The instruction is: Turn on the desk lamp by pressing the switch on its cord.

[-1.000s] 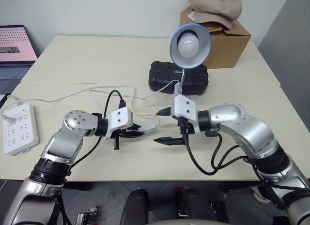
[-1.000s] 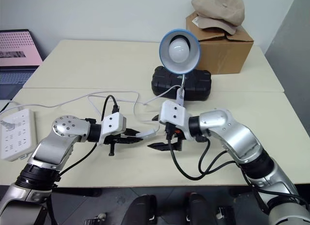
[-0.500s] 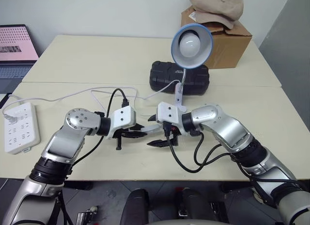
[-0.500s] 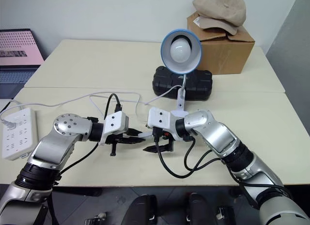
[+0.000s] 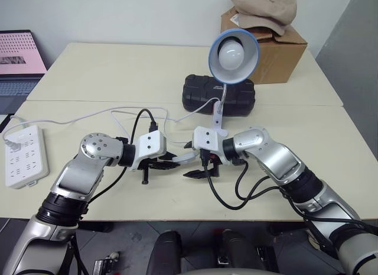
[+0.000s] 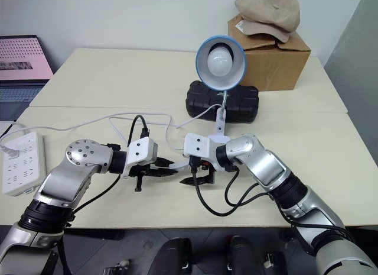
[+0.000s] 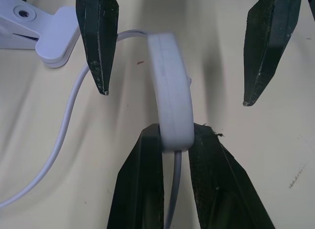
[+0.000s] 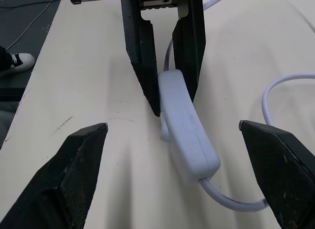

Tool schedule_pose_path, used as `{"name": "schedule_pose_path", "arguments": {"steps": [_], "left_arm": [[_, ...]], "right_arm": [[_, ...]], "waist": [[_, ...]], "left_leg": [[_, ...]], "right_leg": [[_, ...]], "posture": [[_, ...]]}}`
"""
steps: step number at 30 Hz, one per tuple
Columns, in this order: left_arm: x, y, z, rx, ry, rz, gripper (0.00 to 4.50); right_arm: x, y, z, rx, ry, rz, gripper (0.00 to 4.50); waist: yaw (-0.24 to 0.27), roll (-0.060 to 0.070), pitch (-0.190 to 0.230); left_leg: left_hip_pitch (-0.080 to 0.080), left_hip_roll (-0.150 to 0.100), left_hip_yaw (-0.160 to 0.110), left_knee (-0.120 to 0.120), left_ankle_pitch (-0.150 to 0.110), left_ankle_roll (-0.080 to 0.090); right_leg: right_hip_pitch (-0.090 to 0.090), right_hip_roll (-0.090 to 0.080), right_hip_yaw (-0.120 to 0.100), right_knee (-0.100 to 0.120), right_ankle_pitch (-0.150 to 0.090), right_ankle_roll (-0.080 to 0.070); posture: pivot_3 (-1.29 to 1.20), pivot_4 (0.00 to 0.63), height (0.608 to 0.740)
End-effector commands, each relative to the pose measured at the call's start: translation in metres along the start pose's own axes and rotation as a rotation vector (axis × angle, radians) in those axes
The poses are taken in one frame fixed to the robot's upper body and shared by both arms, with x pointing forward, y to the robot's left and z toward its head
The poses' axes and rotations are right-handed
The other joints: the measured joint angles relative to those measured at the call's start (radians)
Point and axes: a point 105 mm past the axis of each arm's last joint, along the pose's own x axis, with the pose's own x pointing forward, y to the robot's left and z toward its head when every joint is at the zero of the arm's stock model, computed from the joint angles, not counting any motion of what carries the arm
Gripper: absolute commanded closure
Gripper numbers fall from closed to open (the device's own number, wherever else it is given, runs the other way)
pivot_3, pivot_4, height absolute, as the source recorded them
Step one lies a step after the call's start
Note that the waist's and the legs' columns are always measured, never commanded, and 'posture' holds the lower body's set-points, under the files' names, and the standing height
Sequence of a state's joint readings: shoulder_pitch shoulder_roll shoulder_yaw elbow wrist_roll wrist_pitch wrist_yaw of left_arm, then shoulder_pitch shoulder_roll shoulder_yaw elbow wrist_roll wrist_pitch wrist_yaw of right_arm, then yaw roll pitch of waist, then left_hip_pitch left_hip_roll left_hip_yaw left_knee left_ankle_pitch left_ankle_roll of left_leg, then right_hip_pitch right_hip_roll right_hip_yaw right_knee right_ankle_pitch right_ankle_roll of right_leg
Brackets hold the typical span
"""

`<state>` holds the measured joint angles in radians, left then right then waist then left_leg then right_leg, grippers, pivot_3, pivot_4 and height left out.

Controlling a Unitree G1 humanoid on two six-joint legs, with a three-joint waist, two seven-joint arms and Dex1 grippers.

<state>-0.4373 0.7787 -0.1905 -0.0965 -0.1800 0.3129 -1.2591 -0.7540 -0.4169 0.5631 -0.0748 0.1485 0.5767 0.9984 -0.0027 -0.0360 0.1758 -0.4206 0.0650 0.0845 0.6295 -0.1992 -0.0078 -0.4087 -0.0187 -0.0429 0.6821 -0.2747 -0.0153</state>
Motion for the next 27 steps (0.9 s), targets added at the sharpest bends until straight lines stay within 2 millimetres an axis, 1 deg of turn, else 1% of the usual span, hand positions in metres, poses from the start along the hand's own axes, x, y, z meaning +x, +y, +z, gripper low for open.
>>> {"name": "schedule_pose_path", "arguments": {"steps": [1,6,9,13,14,17,21,27], "left_arm": [[-0.0022,-0.0014,0.0066,0.046,-0.008,-0.006,4.11],[-0.0027,-0.0002,0.0057,0.055,-0.006,0.003,4.11],[-0.0031,-0.0007,0.0041,0.059,0.001,0.001,4.11],[-0.0037,-0.0009,0.0015,0.073,0.015,0.003,4.11],[-0.0037,-0.0009,0.0013,0.074,0.015,0.004,4.11],[-0.003,-0.0005,0.0016,0.08,0.012,0.006,4.11],[-0.0025,-0.0005,0.0019,0.088,0.01,0.005,4.11],[-0.002,-0.0008,0.0025,0.103,0.008,0.0,4.11]], "right_arm": [[-0.0046,-0.0055,0.0085,-0.027,-0.033,-0.024,0.62],[-0.0044,-0.0063,0.0078,-0.026,-0.032,-0.026,1.92],[-0.0043,-0.0065,0.0076,-0.028,-0.032,-0.026,2.5],[-0.0046,-0.0059,0.0075,-0.032,-0.032,-0.02,3.45],[-0.0047,-0.0056,0.0075,-0.033,-0.032,-0.018,3.63],[-0.0049,-0.005,0.0077,-0.036,-0.035,-0.012,3.83],[-0.005,-0.0037,0.0088,-0.038,-0.044,-0.005,3.93],[-0.0045,-0.0014,0.0095,-0.054,-0.051,0.005,3.95]], "waist": [[0.0,0.0,0.0],[0.0,0.0,0.0],[0.0,0.0,0.0],[0.0,0.0,0.0],[0.0,0.0,0.0],[0.0,0.0,0.0],[0.0,0.0,0.0],[0.0,0.0,0.0]], "left_leg": [[0.0,0.0,0.0,0.0,0.0,0.0],[0.0,0.0,0.0,0.0,0.0,0.0],[0.0,0.0,0.0,0.0,0.0,0.0],[0.0,0.0,0.0,0.0,0.0,0.0],[0.0,0.0,0.0,0.0,0.0,0.0],[0.0,0.0,0.0,0.0,0.0,0.0],[0.0,0.0,0.0,0.0,0.0,0.0],[0.0,0.0,0.0,0.0,0.0,0.0]], "right_leg": [[0.0,0.0,0.0,0.0,0.0,0.0],[0.0,0.0,0.0,0.0,0.0,0.0],[0.0,0.0,0.0,0.0,0.0,0.0],[0.0,0.0,0.0,0.0,0.0,0.0],[0.0,0.0,0.0,0.0,0.0,0.0],[0.0,0.0,0.0,0.0,0.0,0.0],[0.0,0.0,0.0,0.0,0.0,0.0],[0.0,0.0,0.0,0.0,0.0,0.0]], "posture": [[0.0,0.15,0.74],[0.0,0.15,0.74],[0.0,0.15,0.74],[0.0,0.15,0.74],[0.0,0.15,0.74],[0.0,0.15,0.74],[0.0,0.15,0.74],[0.0,0.15,0.74]]}}
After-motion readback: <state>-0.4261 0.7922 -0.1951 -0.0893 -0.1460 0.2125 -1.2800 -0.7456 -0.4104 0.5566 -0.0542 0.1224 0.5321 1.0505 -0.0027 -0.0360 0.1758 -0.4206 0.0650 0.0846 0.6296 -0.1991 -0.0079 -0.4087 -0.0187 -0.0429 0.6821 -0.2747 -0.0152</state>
